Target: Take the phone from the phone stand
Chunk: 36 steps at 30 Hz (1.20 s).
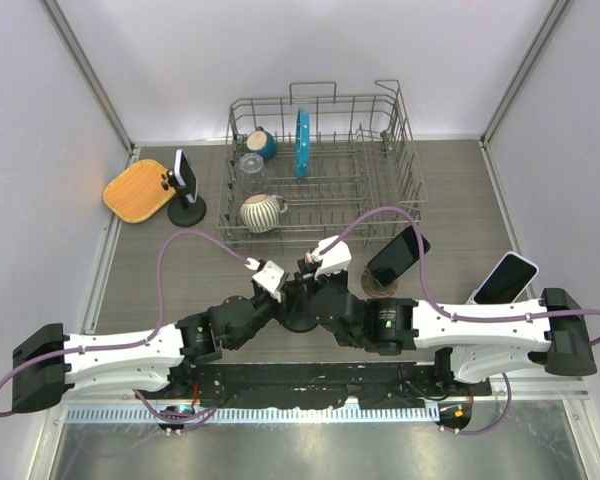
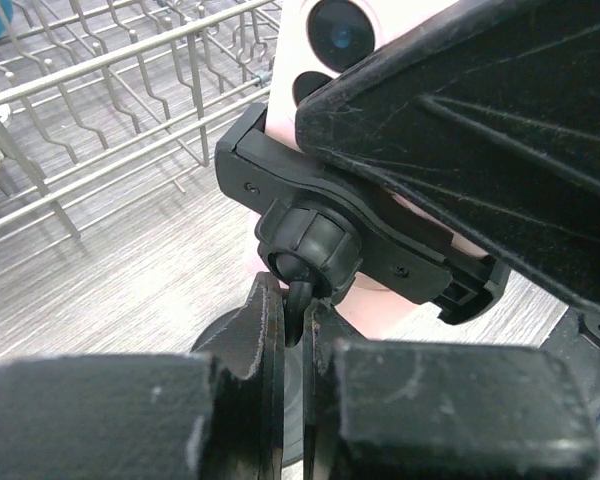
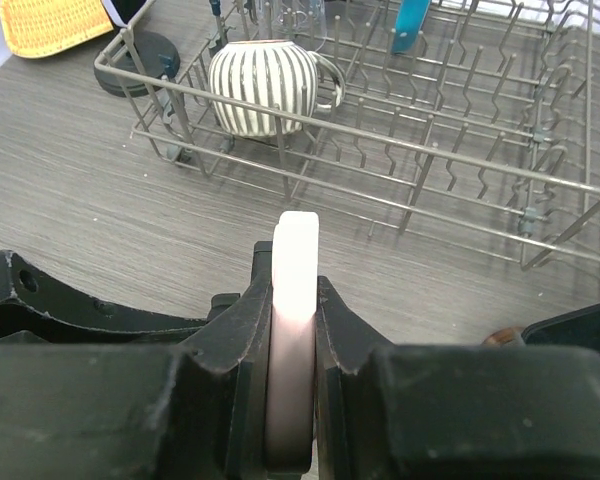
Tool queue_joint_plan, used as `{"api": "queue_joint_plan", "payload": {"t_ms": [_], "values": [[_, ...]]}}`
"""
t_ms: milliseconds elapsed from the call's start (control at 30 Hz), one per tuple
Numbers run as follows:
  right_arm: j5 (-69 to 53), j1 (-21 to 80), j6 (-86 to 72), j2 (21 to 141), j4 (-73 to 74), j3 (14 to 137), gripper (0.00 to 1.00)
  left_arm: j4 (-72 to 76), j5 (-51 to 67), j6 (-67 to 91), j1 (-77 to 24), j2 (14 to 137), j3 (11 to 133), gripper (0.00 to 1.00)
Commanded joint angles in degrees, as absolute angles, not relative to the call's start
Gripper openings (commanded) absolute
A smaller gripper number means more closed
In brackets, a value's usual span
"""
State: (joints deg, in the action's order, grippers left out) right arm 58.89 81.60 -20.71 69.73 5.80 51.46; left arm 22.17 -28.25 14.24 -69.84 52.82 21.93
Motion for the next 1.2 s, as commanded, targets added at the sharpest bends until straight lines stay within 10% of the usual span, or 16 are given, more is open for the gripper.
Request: {"api": "queue_joint_plan", "payload": {"t_ms": [0, 1167], "values": [[65.83, 82.62, -25.92, 67.15, 22.67, 50.80, 0.01, 22.77, -47.71, 21.27, -66.36, 49.05, 19.60, 0.00], [63.48, 75.76, -30.70, 64.61, 25.42, 51.51, 0.01, 17.94, -47.46, 18.73, -66.36, 44.12, 18.89, 0.00]]}}
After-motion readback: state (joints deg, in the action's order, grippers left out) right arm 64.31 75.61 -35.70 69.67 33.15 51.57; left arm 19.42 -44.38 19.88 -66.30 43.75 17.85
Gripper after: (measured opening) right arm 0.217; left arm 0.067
